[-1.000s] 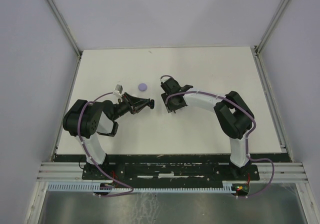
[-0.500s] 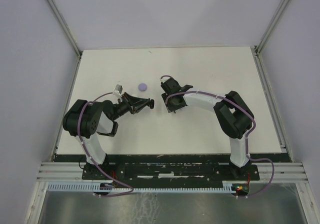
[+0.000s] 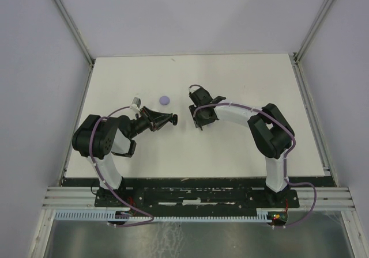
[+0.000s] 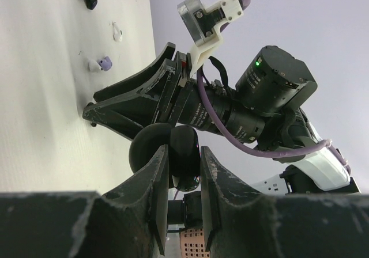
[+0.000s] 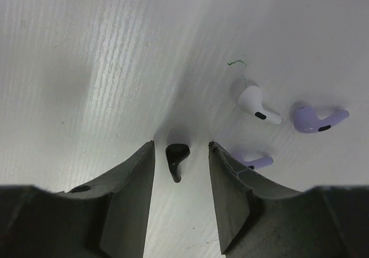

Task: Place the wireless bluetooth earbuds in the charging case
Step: Pick up the earbud from the center of the board.

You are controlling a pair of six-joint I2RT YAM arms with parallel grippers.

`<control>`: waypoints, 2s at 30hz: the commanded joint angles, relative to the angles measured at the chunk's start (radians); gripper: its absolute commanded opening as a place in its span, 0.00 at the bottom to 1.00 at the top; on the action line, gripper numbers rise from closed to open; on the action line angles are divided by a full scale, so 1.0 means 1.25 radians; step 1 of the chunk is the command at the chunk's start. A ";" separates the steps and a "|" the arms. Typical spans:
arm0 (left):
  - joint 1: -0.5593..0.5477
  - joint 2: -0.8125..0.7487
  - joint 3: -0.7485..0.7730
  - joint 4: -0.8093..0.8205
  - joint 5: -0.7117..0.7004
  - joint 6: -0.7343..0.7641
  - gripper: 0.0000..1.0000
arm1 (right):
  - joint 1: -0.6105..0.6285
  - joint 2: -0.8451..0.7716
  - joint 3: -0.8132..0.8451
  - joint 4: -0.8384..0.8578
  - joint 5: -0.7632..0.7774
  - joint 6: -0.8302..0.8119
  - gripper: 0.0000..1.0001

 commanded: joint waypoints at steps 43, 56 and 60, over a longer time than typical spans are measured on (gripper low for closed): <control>0.007 -0.007 -0.009 0.163 0.023 -0.016 0.03 | -0.009 -0.011 -0.045 0.013 -0.033 0.014 0.30; 0.007 -0.007 -0.009 0.163 0.025 -0.016 0.03 | -0.010 -0.017 -0.053 -0.011 -0.004 0.023 0.48; 0.007 -0.004 -0.009 0.162 0.025 -0.015 0.03 | -0.010 -0.017 -0.057 -0.018 0.000 0.030 0.44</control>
